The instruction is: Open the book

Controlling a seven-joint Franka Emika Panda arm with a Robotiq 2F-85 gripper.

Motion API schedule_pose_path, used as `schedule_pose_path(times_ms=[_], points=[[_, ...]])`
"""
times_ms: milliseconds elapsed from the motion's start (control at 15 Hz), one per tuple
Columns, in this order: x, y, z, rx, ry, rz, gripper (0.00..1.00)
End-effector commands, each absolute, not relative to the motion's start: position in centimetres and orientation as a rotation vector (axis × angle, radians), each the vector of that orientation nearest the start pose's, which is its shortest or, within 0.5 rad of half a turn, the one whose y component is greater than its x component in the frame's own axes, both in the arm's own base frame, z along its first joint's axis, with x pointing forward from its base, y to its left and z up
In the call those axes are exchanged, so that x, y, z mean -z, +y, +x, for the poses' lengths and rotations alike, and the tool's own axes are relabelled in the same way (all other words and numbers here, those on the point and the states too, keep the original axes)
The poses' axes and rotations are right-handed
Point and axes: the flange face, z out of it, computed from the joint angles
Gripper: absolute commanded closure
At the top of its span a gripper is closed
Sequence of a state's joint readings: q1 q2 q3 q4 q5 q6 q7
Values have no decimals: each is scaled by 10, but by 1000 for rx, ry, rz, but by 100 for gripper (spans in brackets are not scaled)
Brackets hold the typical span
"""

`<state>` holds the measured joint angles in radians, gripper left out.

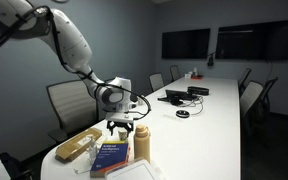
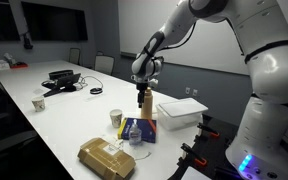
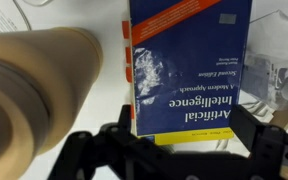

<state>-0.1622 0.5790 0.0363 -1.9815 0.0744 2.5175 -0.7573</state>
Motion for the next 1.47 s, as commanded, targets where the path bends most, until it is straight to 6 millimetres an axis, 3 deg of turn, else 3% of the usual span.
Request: schedule_pose_path(times_ms=[0, 333, 600, 933, 1400], points=[[-143, -83, 626, -20, -941, -2893, 0], [-112, -62, 644, -28, -1009, -2820, 0], [-97, -40, 651, -55, -1059, -2792, 0], [-71, -24, 650, -109, -1085, -2788, 0], [-49, -4, 651, -168, -1174, -2785, 0]])
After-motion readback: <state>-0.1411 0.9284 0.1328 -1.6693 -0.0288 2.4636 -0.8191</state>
